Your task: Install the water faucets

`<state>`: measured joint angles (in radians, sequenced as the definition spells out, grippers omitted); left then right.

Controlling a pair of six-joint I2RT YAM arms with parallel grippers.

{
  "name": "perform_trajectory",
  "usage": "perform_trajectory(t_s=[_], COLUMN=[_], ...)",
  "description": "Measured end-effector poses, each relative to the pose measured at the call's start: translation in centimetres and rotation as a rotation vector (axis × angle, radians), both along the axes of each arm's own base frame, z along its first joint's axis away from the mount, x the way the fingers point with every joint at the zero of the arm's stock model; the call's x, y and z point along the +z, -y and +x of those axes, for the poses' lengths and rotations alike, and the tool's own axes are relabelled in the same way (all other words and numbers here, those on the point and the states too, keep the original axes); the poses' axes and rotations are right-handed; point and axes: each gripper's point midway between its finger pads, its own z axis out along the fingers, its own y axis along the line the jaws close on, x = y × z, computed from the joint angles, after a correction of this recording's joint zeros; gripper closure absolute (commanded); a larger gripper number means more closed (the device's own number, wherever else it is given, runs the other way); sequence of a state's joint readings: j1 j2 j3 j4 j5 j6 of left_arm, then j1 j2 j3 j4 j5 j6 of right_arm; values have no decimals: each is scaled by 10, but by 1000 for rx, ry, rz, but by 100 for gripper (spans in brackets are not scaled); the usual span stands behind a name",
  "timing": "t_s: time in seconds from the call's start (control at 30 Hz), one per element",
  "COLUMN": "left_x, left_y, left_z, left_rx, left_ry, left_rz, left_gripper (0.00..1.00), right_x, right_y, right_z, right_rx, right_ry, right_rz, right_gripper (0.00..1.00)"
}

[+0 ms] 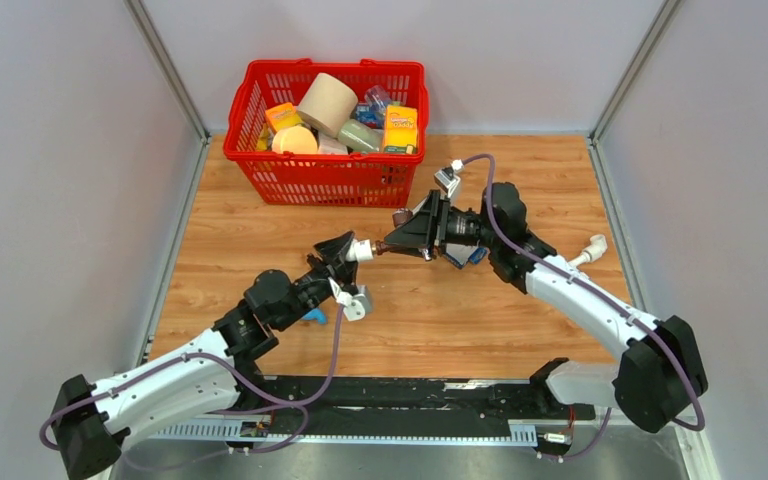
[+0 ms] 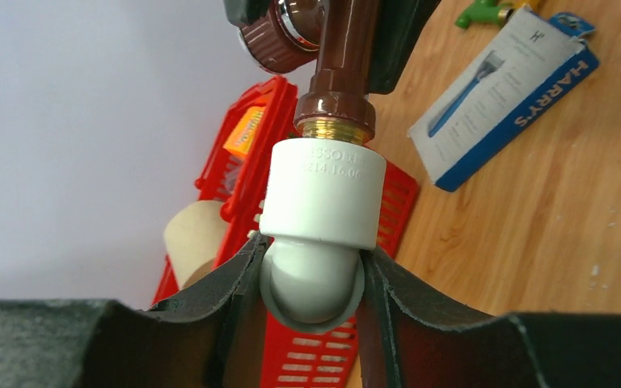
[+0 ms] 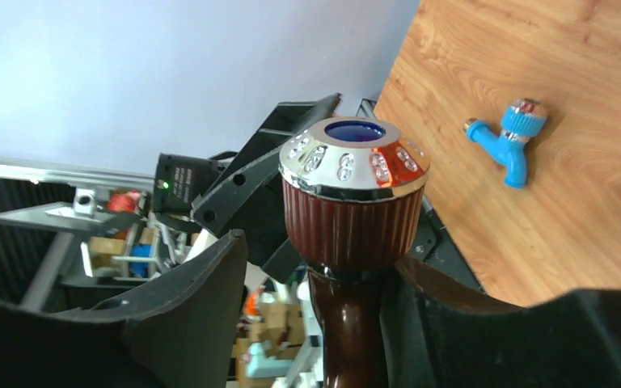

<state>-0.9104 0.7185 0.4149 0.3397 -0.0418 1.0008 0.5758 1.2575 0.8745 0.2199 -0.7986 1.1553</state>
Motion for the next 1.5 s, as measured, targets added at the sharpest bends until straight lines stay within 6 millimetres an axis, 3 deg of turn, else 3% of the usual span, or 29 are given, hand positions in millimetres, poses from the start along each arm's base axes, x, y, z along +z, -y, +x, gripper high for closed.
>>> perform_trajectory(t_s=[0.23,0.4,0.57,0.77,0.93,1.2,1.33,1.5], left_x=[-7,-19,-33,-21,2,27,29,23], left_y=[7,0,3,11,26,33,33,33], left_z=[-13,-21,-33,-38,-52,-76,-81,-81], left_rx=[-65,-100,-156,-259,-391,-538,-553,-548], left_ry=[-309,-532,-733,-939,-1043,-1130,-1163,-1212], left_rz=[-126,-233,-295,-374,-351,-263,-219,-185], left_gripper=[100,100,100,100,100,100,100,100], right_x=[18,49,79,64,60,40,33,43], right_y=[16,43,63,86,99,86,79,77], right_z=[0,5,-8,-35,-54,-55,-53,-56], right_rx=[-30,-144,-179,-120,-81,78,121,118], right_ry=[250,607,989,1520,1822,1904,1907,1968], right_rz=[-11,-38,-63,-187,-244,-227,-226,-220], right_gripper=[29,25,25,24,26,31,30,29])
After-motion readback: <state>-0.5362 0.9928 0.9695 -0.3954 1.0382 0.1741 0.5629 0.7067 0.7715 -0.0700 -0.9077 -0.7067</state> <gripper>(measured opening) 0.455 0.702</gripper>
